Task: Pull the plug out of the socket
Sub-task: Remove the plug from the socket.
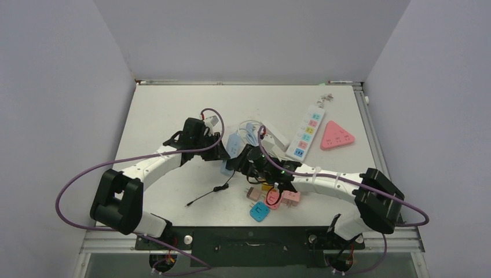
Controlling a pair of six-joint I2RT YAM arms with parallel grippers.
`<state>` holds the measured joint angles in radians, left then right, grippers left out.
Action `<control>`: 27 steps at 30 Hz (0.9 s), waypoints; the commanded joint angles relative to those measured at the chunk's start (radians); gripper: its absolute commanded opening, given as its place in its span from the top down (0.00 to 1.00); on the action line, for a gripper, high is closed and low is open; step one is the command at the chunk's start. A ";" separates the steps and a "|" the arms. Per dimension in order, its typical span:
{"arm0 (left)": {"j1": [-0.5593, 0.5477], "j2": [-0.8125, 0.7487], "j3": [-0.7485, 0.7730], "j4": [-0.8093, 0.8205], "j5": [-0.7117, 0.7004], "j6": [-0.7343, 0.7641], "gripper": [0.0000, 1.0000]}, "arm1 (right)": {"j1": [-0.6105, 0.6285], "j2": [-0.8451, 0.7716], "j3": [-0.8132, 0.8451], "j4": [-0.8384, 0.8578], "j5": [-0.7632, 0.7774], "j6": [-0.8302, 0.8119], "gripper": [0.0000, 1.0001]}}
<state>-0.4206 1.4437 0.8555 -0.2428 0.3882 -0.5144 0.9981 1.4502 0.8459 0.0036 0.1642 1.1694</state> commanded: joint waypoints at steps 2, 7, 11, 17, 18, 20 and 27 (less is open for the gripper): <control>0.006 -0.011 0.026 0.000 -0.041 0.045 1.00 | 0.013 0.035 0.121 0.019 0.069 -0.047 0.95; -0.002 -0.010 0.025 -0.001 -0.044 0.045 1.00 | 0.018 0.087 0.196 0.007 0.074 -0.059 0.95; -0.010 -0.008 0.026 -0.002 -0.047 0.046 1.00 | 0.020 0.124 0.248 -0.001 0.077 -0.065 0.95; -0.012 -0.005 0.030 -0.003 -0.048 0.048 1.00 | 0.032 0.152 0.288 -0.001 0.082 -0.065 0.95; -0.012 -0.004 0.030 -0.003 -0.050 0.047 1.00 | 0.033 0.154 0.294 -0.001 0.083 -0.065 0.95; -0.012 -0.003 0.031 -0.005 -0.052 0.048 1.00 | 0.039 0.158 0.301 -0.001 0.084 -0.069 0.95; -0.008 -0.011 0.039 -0.016 -0.064 0.055 1.00 | 0.045 0.123 0.260 -0.001 0.102 -0.069 0.95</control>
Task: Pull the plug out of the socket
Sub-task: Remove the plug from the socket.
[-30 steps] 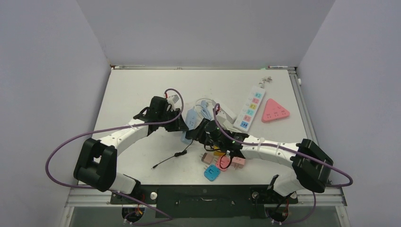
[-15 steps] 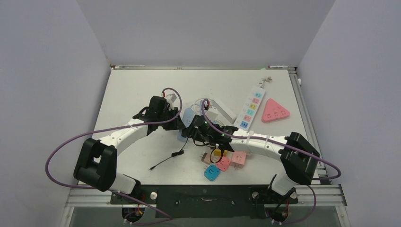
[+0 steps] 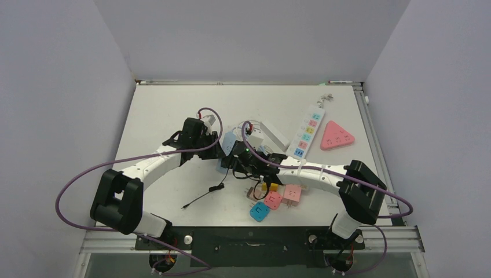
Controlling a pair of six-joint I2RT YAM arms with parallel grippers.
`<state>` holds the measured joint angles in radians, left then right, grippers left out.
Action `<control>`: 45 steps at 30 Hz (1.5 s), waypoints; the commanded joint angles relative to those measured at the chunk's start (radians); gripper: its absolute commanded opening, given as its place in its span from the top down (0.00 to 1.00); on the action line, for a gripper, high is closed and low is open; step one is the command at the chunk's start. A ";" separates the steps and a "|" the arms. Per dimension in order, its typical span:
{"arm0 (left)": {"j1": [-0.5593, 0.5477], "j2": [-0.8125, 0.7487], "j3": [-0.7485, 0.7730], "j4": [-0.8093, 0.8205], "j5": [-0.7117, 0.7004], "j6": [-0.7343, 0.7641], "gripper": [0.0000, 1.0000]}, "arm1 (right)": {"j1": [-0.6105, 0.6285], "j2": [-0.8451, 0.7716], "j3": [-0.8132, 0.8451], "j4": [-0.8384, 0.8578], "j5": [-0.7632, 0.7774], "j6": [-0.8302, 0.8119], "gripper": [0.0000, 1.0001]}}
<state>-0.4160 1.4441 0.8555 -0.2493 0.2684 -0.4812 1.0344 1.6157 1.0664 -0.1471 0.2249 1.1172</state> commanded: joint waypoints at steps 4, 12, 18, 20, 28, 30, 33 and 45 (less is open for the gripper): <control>-0.007 -0.017 0.043 -0.015 0.056 0.025 1.00 | 0.009 -0.080 -0.004 0.150 0.043 -0.025 0.95; 0.026 -0.030 0.034 -0.007 0.073 0.017 1.00 | 0.002 -0.141 -0.112 0.150 0.030 -0.008 0.95; 0.038 -0.043 0.028 -0.004 0.071 0.015 1.00 | -0.023 -0.195 -0.229 0.131 0.011 0.036 0.95; 0.041 -0.044 0.026 -0.005 0.071 0.014 1.00 | -0.032 -0.212 -0.263 0.139 0.001 0.052 0.95; 0.042 -0.037 0.024 -0.001 0.082 0.013 1.00 | -0.039 -0.218 -0.268 0.138 -0.005 0.054 0.95; 0.041 -0.034 0.025 -0.002 0.079 0.013 1.00 | -0.038 -0.209 -0.244 0.139 0.001 0.043 0.95; 0.035 -0.029 0.024 -0.001 0.075 0.014 1.00 | -0.029 -0.190 -0.198 0.127 0.013 0.022 0.95; 0.081 -0.012 0.010 0.074 0.231 -0.042 0.61 | 0.001 -0.193 -0.208 0.179 0.023 -0.105 0.95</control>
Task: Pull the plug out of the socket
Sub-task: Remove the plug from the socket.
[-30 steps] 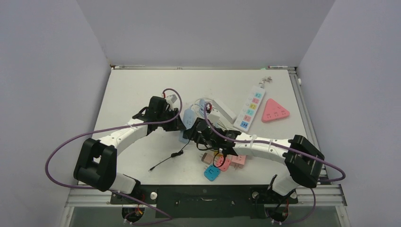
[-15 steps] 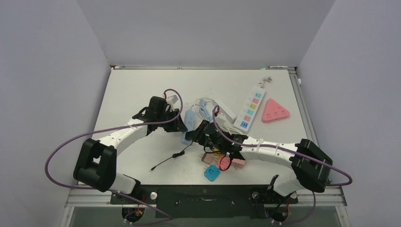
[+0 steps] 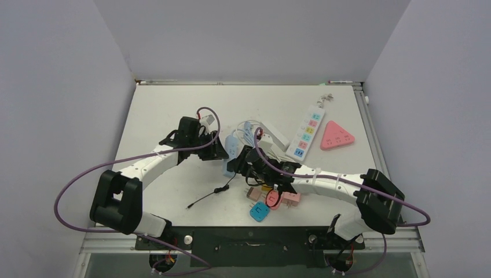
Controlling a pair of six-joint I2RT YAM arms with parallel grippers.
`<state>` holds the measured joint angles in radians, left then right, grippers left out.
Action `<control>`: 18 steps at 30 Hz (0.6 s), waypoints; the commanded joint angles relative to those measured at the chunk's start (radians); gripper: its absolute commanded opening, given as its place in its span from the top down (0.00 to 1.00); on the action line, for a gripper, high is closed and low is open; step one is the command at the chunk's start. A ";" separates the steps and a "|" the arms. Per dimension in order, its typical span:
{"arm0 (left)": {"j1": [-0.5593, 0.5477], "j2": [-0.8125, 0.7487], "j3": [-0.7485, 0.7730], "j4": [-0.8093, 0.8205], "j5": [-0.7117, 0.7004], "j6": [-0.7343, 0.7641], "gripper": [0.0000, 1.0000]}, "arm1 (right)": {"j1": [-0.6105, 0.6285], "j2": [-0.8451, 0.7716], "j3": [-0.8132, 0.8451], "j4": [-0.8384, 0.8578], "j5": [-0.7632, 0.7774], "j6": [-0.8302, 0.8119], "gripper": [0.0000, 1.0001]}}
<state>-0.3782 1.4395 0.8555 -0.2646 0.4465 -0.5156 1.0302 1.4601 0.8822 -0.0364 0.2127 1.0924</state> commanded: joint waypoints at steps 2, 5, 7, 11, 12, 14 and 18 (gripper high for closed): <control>0.044 0.003 0.008 0.099 0.084 -0.013 0.51 | 0.007 -0.046 -0.051 0.098 0.023 -0.098 0.95; 0.045 0.026 0.008 0.109 0.115 -0.022 0.41 | 0.007 -0.059 -0.078 0.128 0.016 -0.116 0.95; 0.045 0.038 0.009 0.113 0.122 -0.027 0.36 | 0.006 -0.064 -0.085 0.131 0.015 -0.125 0.95; 0.046 0.071 0.009 0.109 0.131 -0.043 0.28 | 0.007 -0.083 -0.111 0.164 0.011 -0.138 0.95; 0.047 0.085 0.007 0.114 0.137 -0.053 0.27 | 0.006 -0.089 -0.122 0.179 0.010 -0.141 0.95; 0.048 0.108 0.004 0.122 0.155 -0.069 0.26 | 0.007 -0.098 -0.143 0.210 0.005 -0.145 0.95; 0.051 0.142 -0.008 0.166 0.202 -0.108 0.24 | 0.006 -0.115 -0.177 0.270 -0.020 -0.151 0.95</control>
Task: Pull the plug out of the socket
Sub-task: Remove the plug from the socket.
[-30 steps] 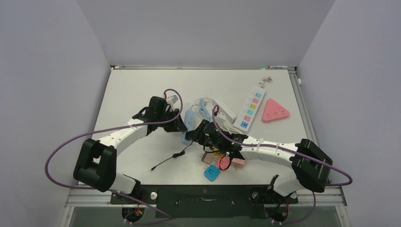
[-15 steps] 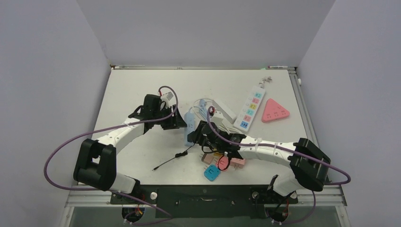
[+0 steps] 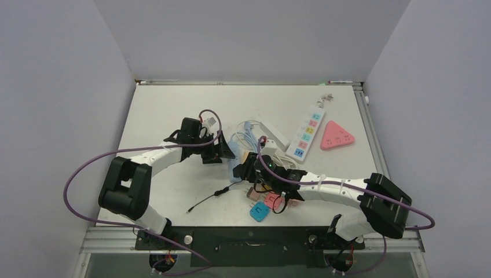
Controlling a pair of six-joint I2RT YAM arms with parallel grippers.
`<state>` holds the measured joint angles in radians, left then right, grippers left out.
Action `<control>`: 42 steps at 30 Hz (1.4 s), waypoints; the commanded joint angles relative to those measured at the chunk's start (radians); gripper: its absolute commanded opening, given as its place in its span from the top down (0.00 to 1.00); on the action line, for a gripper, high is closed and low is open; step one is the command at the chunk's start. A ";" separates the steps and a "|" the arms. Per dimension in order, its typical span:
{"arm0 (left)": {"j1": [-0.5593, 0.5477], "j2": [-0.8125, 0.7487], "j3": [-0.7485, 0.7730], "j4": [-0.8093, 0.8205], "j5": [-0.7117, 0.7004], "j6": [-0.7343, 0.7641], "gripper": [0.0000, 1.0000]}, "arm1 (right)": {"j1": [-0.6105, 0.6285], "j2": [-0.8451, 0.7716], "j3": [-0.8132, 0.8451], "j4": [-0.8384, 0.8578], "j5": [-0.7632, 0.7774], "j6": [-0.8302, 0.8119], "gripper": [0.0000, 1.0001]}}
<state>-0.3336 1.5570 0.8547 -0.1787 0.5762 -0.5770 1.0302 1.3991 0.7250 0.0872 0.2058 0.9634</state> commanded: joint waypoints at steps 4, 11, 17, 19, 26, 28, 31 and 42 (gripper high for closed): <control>0.012 0.054 -0.014 0.107 0.097 -0.071 0.23 | 0.008 -0.068 -0.047 0.210 -0.043 -0.036 0.95; 0.016 0.090 -0.016 0.116 0.116 -0.089 0.38 | 0.009 -0.072 -0.052 0.248 -0.077 -0.060 0.95; 0.016 0.118 -0.022 0.136 0.138 -0.107 0.63 | 0.010 -0.063 -0.048 0.250 -0.097 -0.072 0.95; 0.016 0.121 -0.023 0.142 0.142 -0.111 0.73 | 0.009 -0.057 -0.043 0.238 -0.096 -0.072 0.95; 0.016 0.090 -0.027 0.133 0.104 -0.097 1.00 | 0.054 -0.001 0.047 0.103 0.021 -0.084 0.95; 0.016 0.080 -0.027 0.125 0.091 -0.088 1.00 | 0.074 0.015 0.073 0.081 0.050 -0.084 0.95; 0.016 0.064 -0.026 0.117 0.067 -0.079 1.00 | 0.096 0.049 0.115 0.032 0.097 -0.069 0.95; 0.014 0.042 -0.019 0.097 0.037 -0.054 1.00 | 0.118 0.107 0.188 -0.046 0.120 -0.014 0.95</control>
<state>-0.3187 1.6482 0.8234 -0.0921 0.6228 -0.6464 1.1351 1.5169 0.8669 -0.0177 0.3172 0.9360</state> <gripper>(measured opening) 0.290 0.314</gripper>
